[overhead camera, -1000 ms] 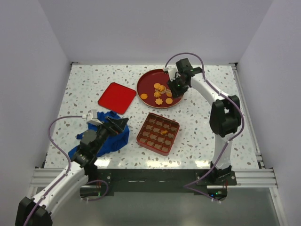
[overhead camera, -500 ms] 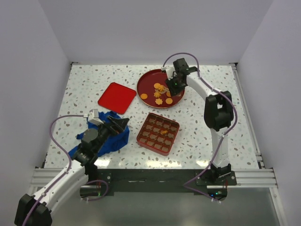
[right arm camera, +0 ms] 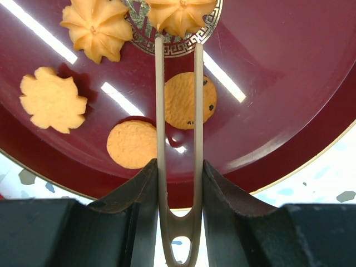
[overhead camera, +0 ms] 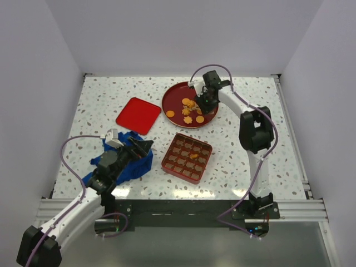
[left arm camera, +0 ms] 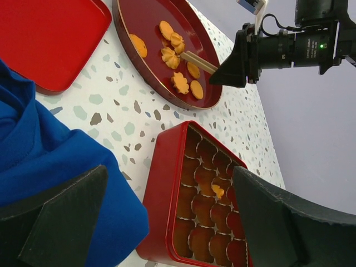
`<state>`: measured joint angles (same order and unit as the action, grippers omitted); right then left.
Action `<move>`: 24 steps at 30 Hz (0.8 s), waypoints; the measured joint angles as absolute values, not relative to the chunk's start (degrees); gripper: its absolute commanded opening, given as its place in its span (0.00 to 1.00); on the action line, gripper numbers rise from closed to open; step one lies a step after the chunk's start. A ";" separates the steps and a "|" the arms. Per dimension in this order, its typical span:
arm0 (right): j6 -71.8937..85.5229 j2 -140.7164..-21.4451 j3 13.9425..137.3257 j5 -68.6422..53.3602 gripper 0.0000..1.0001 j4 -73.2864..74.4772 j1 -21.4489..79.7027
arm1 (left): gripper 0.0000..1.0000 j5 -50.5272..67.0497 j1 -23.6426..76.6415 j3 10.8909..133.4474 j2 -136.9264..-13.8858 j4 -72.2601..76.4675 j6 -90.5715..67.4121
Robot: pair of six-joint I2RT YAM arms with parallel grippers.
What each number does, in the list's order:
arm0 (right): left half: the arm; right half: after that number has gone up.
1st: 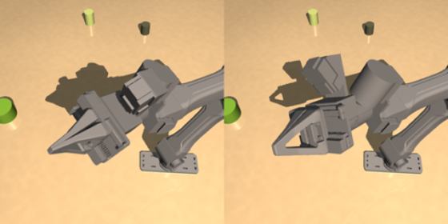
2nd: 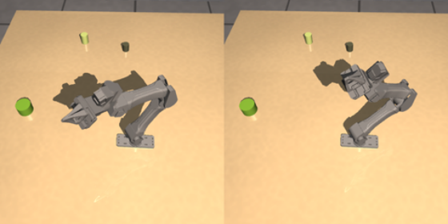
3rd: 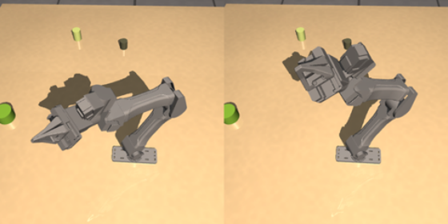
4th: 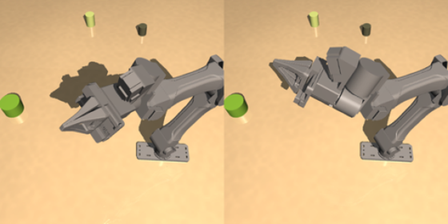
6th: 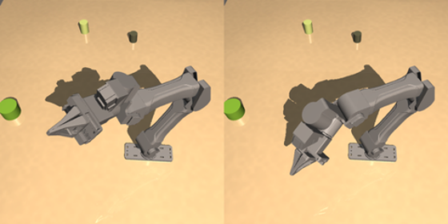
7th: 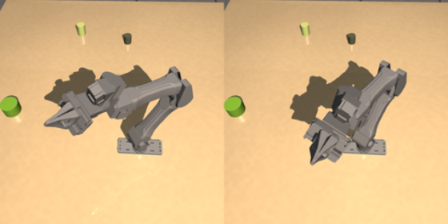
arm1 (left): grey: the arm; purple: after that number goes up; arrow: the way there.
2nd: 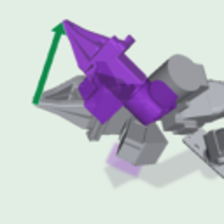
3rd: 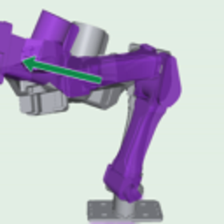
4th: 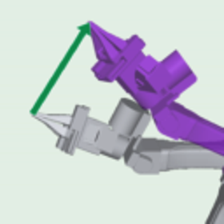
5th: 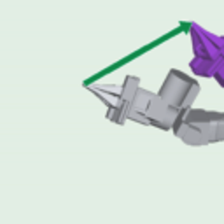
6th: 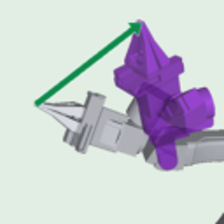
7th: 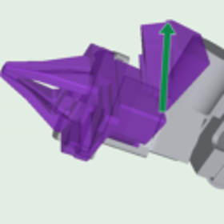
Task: Pack the cookies
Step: Pick up the fake cookies from the plate.
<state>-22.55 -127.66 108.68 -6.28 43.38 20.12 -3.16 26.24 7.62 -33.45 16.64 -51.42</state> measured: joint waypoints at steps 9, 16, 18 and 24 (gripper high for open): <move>-25.98 -127.98 108.71 -4.84 0.41 42.33 20.78 | 1.00 -3.18 26.24 7.62 -34.00 16.75 -51.40; -27.05 -128.09 108.71 -3.90 0.41 41.65 21.15 | 1.00 -3.16 26.17 7.66 -34.89 17.06 -51.37; -27.09 -128.22 108.75 -3.92 0.42 41.47 21.28 | 1.00 -3.14 26.00 7.68 -35.14 17.06 -51.37; -27.29 -128.95 109.71 -3.92 0.42 41.47 21.39 | 1.00 -3.14 25.78 7.79 -35.57 17.08 -51.37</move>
<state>-27.29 -128.95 109.71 -3.92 41.47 21.39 -3.14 25.78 7.79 -35.57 17.08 -51.37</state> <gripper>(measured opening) 0.423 0.997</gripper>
